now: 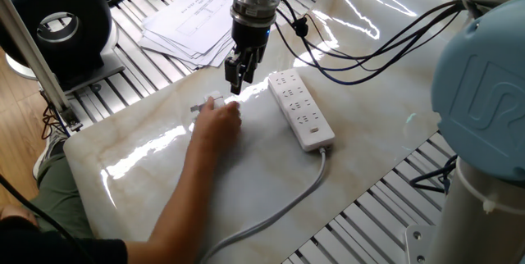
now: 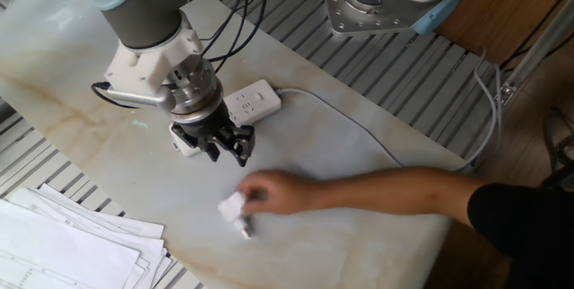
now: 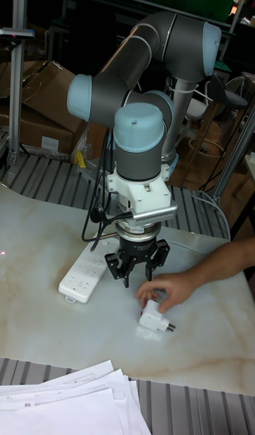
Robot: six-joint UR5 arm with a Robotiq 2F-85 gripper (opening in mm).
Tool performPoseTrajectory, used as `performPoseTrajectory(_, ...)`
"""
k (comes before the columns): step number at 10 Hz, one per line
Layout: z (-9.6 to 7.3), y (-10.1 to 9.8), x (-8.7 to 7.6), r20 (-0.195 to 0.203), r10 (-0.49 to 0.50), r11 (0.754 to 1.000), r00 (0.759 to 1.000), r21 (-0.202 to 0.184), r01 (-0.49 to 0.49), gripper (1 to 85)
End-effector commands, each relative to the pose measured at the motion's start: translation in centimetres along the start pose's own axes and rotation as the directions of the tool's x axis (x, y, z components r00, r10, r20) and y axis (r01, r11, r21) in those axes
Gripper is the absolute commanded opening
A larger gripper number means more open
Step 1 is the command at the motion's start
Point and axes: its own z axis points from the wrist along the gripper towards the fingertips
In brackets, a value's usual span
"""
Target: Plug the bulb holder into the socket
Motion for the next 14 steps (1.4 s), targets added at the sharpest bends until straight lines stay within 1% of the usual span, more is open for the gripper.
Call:
performPoseTrajectory(1, 0.1, 0.6, -0.6, 0.017, 0.033, 0.999, 0.999, -0.025, -0.032, 51.0)
performPoseTrajectory(3, 0.1, 0.8, -0.6, 0.019, 0.029, 0.999, 0.999, -0.031, -0.029, 51.0)
performPoseTrajectory(5, 0.2, 1.5, -0.8, 0.023, 0.03, 0.998, 0.999, -0.059, -0.029, 51.3)
performPoseTrajectory(7, 0.1, 1.7, -1.5, 0.044, 0.054, 0.997, 0.998, -0.064, -0.051, 51.3)
performPoseTrajectory(9, 0.0, 1.8, -1.5, 0.047, 0.051, 0.997, 0.998, -0.068, -0.048, 51.3)
performPoseTrajectory(10, 0.0, 1.8, -1.5, 0.045, 0.054, 0.997, 0.998, -0.064, -0.051, 51.7)
performPoseTrajectory(11, 0.1, 1.3, -1.4, 0.042, 0.063, 0.997, 0.997, -0.048, -0.061, 51.7)
performPoseTrajectory(12, 0.1, 1.2, -1.3, 0.038, 0.094, 0.995, 0.995, -0.043, -0.092, 51.7)
performPoseTrajectory(13, 0.0, 0.4, -1.2, 0.039, 0.12, 0.993, 0.992, -0.019, -0.12, 51.3)
performPoseTrajectory(14, -0.1, -0.1, -1.4, 0.051, 0.157, 0.988, 0.986, -0.004, -0.157, 51.3)
